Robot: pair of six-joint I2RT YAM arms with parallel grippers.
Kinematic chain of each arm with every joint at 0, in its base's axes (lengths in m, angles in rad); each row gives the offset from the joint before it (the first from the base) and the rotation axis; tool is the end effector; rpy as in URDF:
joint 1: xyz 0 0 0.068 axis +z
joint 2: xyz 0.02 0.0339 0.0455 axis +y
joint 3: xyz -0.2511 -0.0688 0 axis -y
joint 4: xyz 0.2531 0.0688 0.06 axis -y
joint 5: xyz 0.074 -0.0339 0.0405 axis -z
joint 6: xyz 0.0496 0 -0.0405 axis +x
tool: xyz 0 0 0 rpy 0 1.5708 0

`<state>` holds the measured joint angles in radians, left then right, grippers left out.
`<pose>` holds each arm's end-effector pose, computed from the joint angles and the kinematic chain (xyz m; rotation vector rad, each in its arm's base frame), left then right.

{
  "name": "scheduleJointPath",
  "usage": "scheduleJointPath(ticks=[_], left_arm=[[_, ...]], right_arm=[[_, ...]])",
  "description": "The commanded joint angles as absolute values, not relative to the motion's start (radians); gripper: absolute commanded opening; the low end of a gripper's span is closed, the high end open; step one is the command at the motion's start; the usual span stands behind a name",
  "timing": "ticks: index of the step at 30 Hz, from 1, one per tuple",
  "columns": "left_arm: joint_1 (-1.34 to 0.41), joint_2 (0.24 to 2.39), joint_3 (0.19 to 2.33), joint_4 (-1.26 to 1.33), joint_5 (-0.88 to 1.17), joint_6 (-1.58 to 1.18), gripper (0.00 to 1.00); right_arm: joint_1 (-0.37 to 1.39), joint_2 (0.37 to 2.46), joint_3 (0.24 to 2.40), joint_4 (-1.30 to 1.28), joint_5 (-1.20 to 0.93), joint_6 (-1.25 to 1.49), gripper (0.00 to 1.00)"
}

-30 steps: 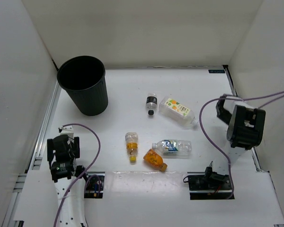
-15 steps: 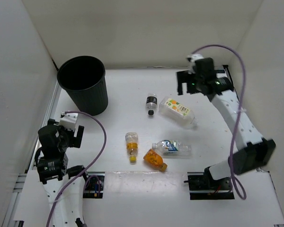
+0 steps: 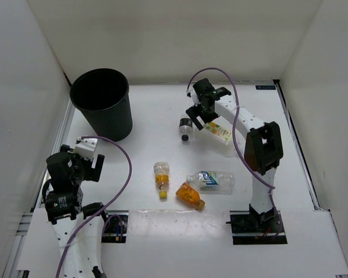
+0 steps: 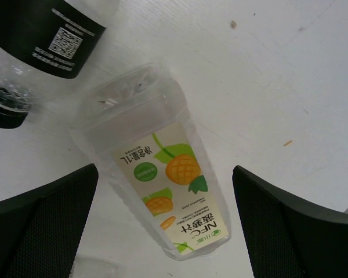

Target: Put the plastic bottles in the bin

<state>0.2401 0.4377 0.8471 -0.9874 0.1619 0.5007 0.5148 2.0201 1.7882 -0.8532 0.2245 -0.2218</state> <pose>0.1028 0.0169 0.3085 0.3729 2.1189 0.2589 0.3939 0.2101 0.2317 -0.8761 2.4736 -0.1977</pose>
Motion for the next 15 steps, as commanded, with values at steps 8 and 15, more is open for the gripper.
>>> scheduleJointPath(ticks=[8,15], left_arm=[[0.245,0.456,0.879,-0.999,0.183,0.518,1.0],[0.245,0.474,0.89,-0.999,0.183,0.528,1.0]], right_arm=[[0.479,2.077,1.718,-0.85,0.18,-0.258,1.0],[0.455,2.14,1.764,-0.887,0.009,-0.221,0.88]])
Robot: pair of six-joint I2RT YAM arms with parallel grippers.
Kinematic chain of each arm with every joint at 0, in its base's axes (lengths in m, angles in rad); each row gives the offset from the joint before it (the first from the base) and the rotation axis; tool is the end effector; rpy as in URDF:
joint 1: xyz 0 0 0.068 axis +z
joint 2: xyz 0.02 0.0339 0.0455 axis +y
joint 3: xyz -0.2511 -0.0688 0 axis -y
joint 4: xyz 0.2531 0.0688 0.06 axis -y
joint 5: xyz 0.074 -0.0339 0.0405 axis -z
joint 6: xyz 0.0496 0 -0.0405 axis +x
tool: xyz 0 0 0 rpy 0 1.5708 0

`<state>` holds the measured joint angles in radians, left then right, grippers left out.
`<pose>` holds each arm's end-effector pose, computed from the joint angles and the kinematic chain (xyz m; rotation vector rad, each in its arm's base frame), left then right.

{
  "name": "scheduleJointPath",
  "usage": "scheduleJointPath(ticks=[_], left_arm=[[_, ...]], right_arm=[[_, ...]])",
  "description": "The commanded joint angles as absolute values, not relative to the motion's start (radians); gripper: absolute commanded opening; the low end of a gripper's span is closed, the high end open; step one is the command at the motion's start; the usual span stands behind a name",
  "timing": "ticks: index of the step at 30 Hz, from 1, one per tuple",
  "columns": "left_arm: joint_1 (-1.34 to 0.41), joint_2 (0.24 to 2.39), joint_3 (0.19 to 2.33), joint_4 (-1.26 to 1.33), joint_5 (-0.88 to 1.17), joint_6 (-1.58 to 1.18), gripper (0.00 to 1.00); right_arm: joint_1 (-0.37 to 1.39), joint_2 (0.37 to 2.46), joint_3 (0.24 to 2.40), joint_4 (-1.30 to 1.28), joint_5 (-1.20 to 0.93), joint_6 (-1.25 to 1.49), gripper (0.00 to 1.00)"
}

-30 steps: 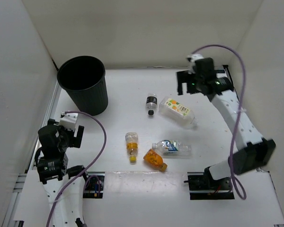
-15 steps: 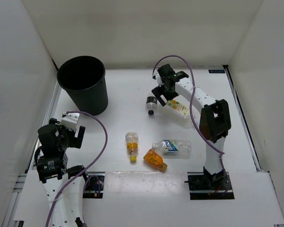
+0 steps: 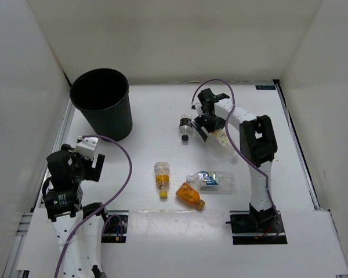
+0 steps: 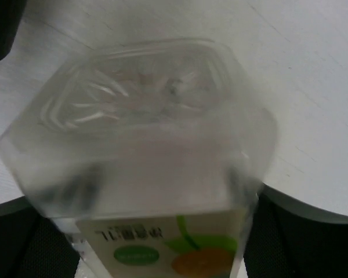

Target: Put the plastic bottles in the bin

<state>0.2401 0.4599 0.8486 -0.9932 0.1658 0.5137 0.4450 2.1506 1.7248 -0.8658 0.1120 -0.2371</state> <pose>0.1065 0.0176 0.3065 0.3905 2.1415 0.2519 0.4057 0.1873 0.1551 -0.9322 2.6936 -0.1174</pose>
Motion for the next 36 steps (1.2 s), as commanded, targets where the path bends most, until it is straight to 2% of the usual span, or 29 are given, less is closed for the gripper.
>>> scheduleJointPath(ticks=[1,3,4,5,7,11,12,13,16,17,18,21,25,29,36], left_arm=[[0.245,0.474,0.89,-0.999,0.183,0.528,1.0],[0.245,0.483,0.911,-0.999,0.183,0.528,1.0],[0.245,0.483,0.911,-1.008,0.192,0.528,1.0],[0.245,0.483,0.926,-1.008,0.192,0.528,1.0],[0.245,0.483,0.954,-1.008,0.213,0.528,1.0],[0.245,0.518,1.046,-1.019,0.325,0.506,1.0],[0.245,0.532,1.069,-1.029,0.363,0.479,1.0],[0.245,0.572,1.119,-1.041,0.409,0.465,1.0],[0.245,0.708,1.21,-1.061,0.628,0.404,1.0],[0.245,0.754,1.233,-1.062,0.691,0.391,1.0],[0.245,0.805,1.261,-1.062,0.819,0.361,1.0],[0.245,1.044,1.429,-1.071,0.999,0.272,1.0],[0.056,1.326,1.801,-1.058,0.933,0.146,1.0],[-0.038,1.489,1.937,-1.028,0.978,0.137,1.0],[-0.11,1.615,1.971,-1.019,1.06,0.137,1.0]], right_arm=[[0.456,2.14,1.773,-0.887,0.009,-0.191,0.74],[0.456,2.106,1.793,-0.887,0.049,-0.155,0.48],[0.456,2.088,1.805,-0.878,0.049,-0.143,0.27],[0.456,2.065,1.805,-0.868,0.066,-0.111,0.14],[0.427,1.979,1.805,-0.835,0.081,-0.078,0.0],[0.332,1.766,1.805,-0.781,0.002,0.047,0.0],[0.309,1.722,1.805,-0.752,-0.049,0.089,0.0],[0.286,1.674,1.777,-0.708,-0.19,0.139,0.0],[0.212,1.493,1.579,-0.36,-0.433,0.395,0.0],[0.212,1.436,1.531,-0.171,-0.475,0.458,0.0],[0.222,1.419,1.498,-0.094,-0.497,0.553,0.0],[0.273,1.419,1.463,0.076,-0.497,0.65,0.0],[0.337,1.52,1.492,0.213,-0.532,0.825,0.0],[0.386,1.594,1.552,0.325,-0.571,0.928,0.0],[0.492,1.654,1.631,0.336,-0.604,0.939,0.0]])
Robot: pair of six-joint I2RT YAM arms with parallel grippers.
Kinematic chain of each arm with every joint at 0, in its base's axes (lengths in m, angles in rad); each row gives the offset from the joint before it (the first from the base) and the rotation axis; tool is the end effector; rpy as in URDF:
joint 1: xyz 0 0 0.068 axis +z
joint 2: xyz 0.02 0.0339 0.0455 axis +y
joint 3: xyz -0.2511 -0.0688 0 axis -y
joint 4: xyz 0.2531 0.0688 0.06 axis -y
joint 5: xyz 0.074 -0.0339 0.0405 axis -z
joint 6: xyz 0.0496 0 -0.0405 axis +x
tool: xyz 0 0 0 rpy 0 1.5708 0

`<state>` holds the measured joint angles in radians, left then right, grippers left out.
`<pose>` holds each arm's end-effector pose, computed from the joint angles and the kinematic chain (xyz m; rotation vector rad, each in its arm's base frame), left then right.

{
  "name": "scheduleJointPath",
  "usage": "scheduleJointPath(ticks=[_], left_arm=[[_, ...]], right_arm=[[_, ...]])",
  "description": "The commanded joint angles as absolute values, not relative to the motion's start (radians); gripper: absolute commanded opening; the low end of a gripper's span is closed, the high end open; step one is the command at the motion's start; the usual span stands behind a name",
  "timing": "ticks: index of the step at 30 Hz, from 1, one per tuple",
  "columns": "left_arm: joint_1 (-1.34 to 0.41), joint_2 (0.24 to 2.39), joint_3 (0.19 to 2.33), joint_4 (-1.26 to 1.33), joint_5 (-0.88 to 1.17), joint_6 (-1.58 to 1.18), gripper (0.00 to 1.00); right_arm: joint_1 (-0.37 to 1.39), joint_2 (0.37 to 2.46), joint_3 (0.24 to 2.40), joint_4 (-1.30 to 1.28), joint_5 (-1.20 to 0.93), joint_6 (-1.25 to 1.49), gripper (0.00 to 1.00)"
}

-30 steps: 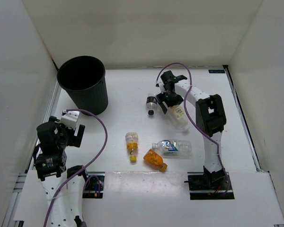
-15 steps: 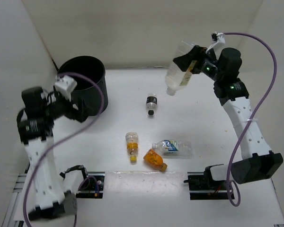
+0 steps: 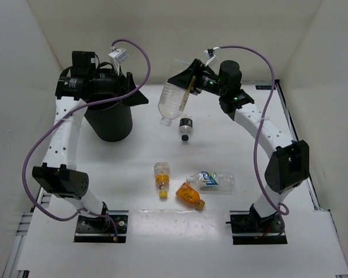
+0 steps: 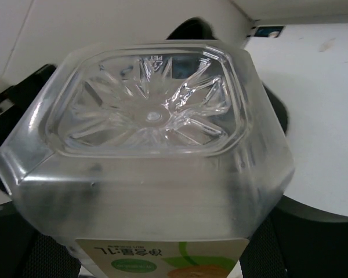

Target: Put the plastic bottles in the bin

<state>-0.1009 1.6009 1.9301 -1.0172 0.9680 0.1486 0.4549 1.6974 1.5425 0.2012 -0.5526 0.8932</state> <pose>0.3208 -0.0735 0.4382 0.7551 1.9572 -1.0470 0.3722 0.2111 0.3882 -0.1204 1.7281 1.4535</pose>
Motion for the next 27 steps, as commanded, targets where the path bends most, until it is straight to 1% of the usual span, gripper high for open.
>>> scheduleJointPath(ticks=[1,5,11,16,21,23,27], left_arm=[[-0.11,1.624,1.971,-1.019,1.072,0.137,1.0],[-0.11,1.67,1.971,-1.019,1.081,0.161,1.0],[-0.12,1.732,2.002,-1.039,1.176,0.173,1.0],[-0.12,1.753,2.025,-1.029,1.36,0.164,1.0],[-0.106,1.721,1.93,-1.029,1.512,0.186,1.0],[-0.097,1.707,1.921,-1.029,1.526,0.195,1.0],[-0.156,1.698,1.939,-1.02,1.468,0.216,1.0]], right_arm=[[0.508,1.663,1.631,0.336,-0.604,0.939,0.0],[0.541,1.703,1.652,0.336,-0.614,0.939,0.0],[0.581,1.787,1.721,0.345,-0.637,0.986,0.0],[0.581,1.812,1.721,0.345,-0.637,0.986,0.0],[0.552,1.767,1.661,0.393,-0.655,0.996,0.0],[0.552,1.756,1.661,0.382,-0.655,0.96,0.0],[0.552,1.787,1.683,0.428,-0.678,0.994,0.0]])
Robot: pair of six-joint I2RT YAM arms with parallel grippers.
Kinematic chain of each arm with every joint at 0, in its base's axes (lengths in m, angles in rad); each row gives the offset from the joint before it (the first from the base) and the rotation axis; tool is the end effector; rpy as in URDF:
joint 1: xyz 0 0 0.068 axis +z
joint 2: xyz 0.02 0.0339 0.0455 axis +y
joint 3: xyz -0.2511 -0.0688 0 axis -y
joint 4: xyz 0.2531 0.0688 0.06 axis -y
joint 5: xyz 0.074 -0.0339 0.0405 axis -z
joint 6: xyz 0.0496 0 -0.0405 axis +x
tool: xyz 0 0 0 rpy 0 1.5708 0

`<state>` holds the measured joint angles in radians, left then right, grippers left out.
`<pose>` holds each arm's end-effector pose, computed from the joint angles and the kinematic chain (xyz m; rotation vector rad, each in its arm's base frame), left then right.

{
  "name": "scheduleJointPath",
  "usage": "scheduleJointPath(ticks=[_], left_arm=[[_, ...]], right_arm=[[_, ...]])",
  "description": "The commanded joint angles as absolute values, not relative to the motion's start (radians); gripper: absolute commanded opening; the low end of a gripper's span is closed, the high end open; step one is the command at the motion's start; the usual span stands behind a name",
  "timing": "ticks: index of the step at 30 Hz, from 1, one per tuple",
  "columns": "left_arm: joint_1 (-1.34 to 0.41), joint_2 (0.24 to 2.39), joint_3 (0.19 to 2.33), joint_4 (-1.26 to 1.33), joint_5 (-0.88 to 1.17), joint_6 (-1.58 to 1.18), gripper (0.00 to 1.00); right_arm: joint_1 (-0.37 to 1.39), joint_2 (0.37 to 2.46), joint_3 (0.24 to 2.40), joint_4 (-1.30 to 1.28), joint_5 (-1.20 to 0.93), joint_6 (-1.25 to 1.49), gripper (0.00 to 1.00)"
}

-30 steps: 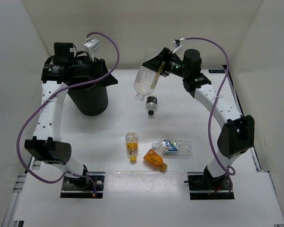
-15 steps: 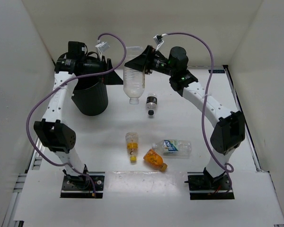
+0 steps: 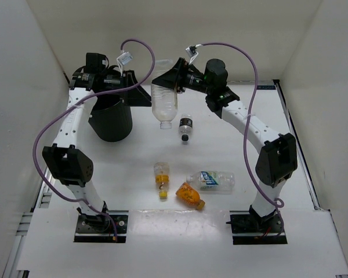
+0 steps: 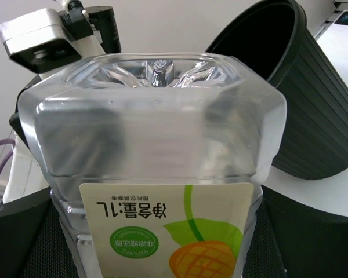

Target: Put the plastic bottles in the bin

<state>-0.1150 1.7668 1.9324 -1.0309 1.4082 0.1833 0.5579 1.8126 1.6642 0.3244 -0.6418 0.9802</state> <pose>0.3538 -0.0901 0.3982 0.8762 1.8038 -1.6006 0.3671 0.2641 0.3991 -0.2773 1.6497 1.6620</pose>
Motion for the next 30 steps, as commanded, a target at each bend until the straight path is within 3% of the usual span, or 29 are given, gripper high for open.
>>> scheduleJointPath(ticks=[1,7,18,27,28,30], left_arm=[[-0.169,1.698,1.939,-1.009,1.429,0.216,1.0],[-0.17,1.759,1.96,-0.986,1.33,0.176,1.0],[-0.186,1.769,2.003,-0.931,1.361,0.138,1.0],[-0.186,1.769,1.993,-0.931,1.351,0.138,1.0],[-0.186,1.769,1.993,-0.931,1.351,0.138,0.98],[-0.186,1.769,1.982,-0.931,1.351,0.138,0.81]], right_arm=[[0.561,1.787,1.683,0.451,-0.678,1.012,0.0],[0.571,1.79,1.648,0.534,-0.689,1.069,0.0],[0.589,1.793,1.586,0.598,-0.67,1.081,0.0],[0.621,1.878,1.684,0.664,-0.799,1.181,0.0],[0.621,1.878,1.674,0.679,-0.799,1.195,0.0],[0.621,1.878,1.661,0.69,-0.799,1.206,0.0]])
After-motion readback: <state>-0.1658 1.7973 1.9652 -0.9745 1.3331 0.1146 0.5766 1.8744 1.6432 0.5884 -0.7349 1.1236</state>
